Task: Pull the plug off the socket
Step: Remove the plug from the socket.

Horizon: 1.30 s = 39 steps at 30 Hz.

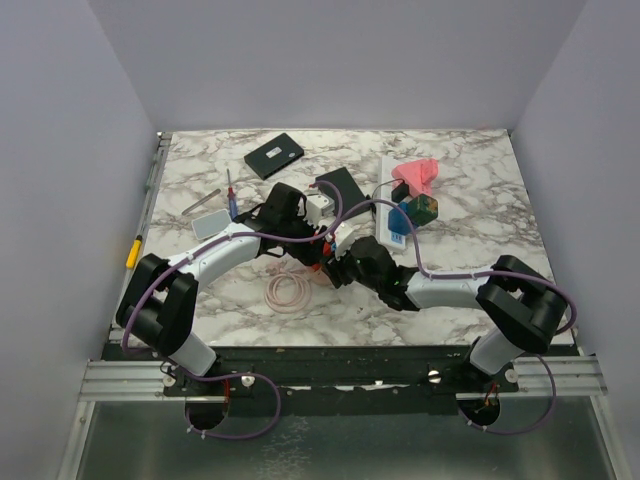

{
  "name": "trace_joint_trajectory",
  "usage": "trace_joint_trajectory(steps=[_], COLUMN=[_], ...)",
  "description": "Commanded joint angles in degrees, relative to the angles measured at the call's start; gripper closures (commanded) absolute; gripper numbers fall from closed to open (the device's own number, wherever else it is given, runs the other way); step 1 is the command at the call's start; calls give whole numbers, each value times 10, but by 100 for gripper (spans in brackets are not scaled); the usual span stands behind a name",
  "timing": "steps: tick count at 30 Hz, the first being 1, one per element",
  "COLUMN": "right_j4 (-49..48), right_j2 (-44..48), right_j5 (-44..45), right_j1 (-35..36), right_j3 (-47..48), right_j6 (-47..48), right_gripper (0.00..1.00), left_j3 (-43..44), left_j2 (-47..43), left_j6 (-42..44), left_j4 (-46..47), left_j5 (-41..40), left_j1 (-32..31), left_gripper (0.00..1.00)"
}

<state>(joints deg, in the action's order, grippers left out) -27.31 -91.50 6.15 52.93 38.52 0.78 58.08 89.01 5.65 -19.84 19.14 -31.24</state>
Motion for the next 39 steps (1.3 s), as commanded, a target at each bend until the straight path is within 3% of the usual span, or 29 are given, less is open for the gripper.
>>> trace_joint_trajectory(steps=[1, 8, 20, 39], right_j4=[6, 16, 11, -20], right_j2=[-5, -14, -6, 6], right_j5=[-3, 24, 56, 117], right_j1=[11, 31, 62, 66], right_j3=[9, 20, 13, -8], right_j6=[2, 17, 22, -41], right_gripper=[43, 52, 78, 98], left_j3=[-1, 0, 3, -1], left_j2=[21, 20, 31, 35], left_j6=[14, 9, 0, 8], left_j4=[-24, -24, -24, -24], left_j5=[-28, -60, -95, -123], left_j1=[6, 6, 7, 7], left_gripper=[77, 80, 83, 83])
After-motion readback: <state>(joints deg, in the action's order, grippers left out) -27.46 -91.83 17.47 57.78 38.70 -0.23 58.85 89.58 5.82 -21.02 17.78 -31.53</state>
